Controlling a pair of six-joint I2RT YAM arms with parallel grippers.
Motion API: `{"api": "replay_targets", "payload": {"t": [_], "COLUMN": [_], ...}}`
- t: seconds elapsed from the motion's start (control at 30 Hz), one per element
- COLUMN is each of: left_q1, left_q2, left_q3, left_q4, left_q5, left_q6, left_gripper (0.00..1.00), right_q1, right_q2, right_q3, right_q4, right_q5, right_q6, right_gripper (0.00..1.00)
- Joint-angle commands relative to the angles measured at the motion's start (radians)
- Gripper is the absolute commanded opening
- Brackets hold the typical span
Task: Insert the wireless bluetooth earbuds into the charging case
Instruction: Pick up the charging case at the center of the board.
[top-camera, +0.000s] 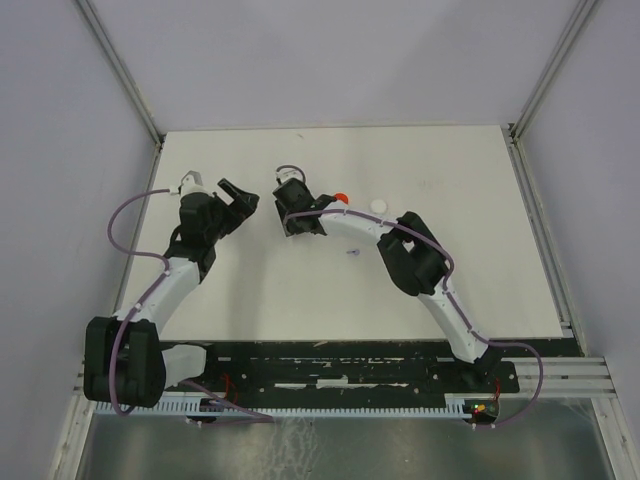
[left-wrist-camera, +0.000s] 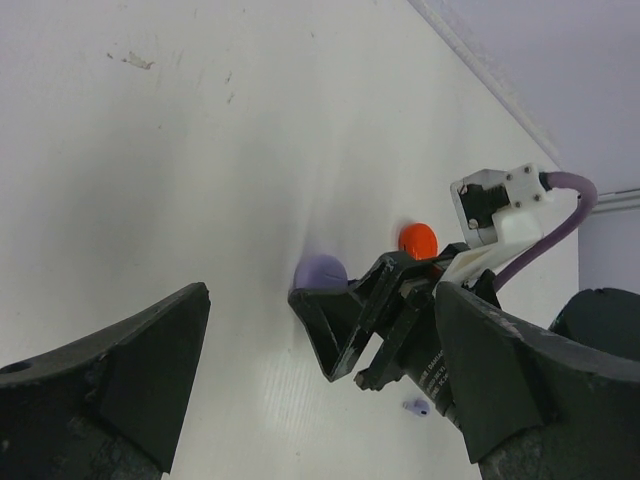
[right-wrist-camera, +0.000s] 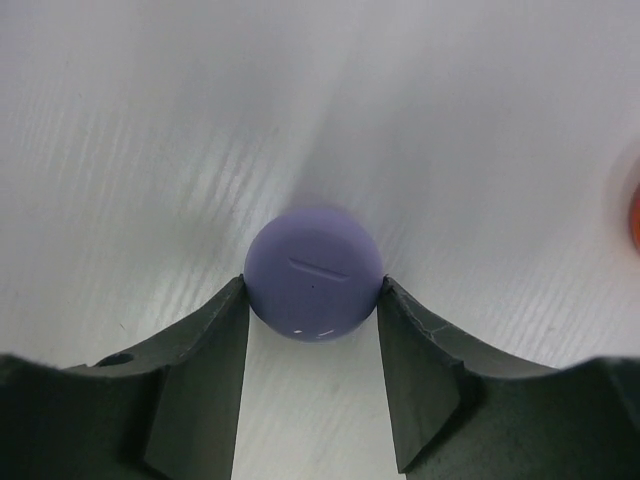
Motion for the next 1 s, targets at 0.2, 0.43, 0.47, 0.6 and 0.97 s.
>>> {"api": "replay_targets", "payload": {"t": [0.2, 0.43, 0.47, 0.6, 0.97], "left_q1": [0.004, -0.010, -0.012, -0.021, -0.082], "left_q2": [0.125, 0.280, 0.297, 0.360, 0.491], "left_q3": [-0.030, -0.029, -0.028, -0.029, -0.035], "left_q4": [0.214, 0.389, 0.405, 0.480, 0.701], "left_q5": [0.229, 0.436, 0.452, 0.534, 0.676], "left_q6": [-0.024, -0.081, -0.089, -0.134, -0.247], "left_gripper": [0.93, 0.84, 0.84, 0.84, 0.80], "right_q1": [-0.048, -0.079, -0.085, -0.104, -0.118], "right_q2": [-0.378, -0.540, -0.556, -0.602, -0.643], "right_q3": [-0.512, -0.720, -0.739, -0.804, -0.831], "right_q4": [0.386, 0.477, 0.488, 0.528, 0.521], "right_q5": [-0.154, -0.316, -0.344, -0.453, -0.561], "right_q6": [-0.182, -0.322, -0.332, -0.372, -0.417], "right_gripper": [0.27, 0.25, 0.25, 0.25, 0.23]}}
